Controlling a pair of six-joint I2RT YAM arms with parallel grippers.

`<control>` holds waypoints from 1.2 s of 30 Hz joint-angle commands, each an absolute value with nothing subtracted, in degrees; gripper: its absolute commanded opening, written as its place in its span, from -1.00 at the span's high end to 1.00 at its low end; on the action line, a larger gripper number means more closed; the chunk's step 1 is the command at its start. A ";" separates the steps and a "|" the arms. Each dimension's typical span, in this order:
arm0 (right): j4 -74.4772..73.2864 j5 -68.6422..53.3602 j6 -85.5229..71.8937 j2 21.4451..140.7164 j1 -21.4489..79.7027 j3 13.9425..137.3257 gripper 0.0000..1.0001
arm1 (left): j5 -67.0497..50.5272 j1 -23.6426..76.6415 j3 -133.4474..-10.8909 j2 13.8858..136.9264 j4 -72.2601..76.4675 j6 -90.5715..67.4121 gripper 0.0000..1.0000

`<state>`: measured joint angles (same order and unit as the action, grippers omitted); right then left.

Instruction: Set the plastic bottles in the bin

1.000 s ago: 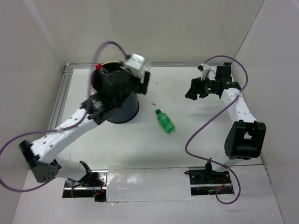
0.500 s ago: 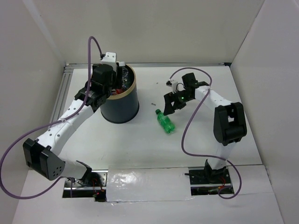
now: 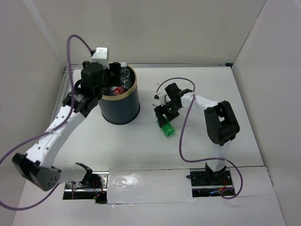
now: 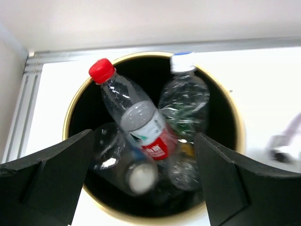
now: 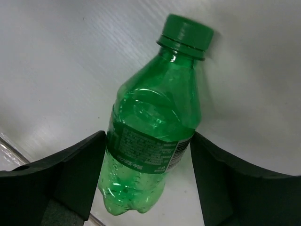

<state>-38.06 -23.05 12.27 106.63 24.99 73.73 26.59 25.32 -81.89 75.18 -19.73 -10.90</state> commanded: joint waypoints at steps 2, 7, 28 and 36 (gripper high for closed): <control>-36.74 -20.21 10.99 107.05 26.45 71.72 -0.32 | 23.48 26.28 -80.79 64.27 -18.98 -16.68 -0.99; -40.93 -26.00 19.12 104.95 24.79 73.82 0.55 | 20.40 26.28 -65.42 48.10 -18.98 -20.47 -0.99; -18.11 -39.82 22.77 110.46 36.89 129.60 1.00 | 19.78 26.28 -39.81 25.05 -37.53 -48.33 -0.99; -21.18 -35.16 19.07 121.29 39.20 137.73 -0.79 | 17.23 26.28 -39.29 26.71 -36.39 -46.77 -0.99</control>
<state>-22.35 -37.74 21.10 121.47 40.62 135.11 18.85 26.30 -38.24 26.17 -38.15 -46.81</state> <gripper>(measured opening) 0.845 0.995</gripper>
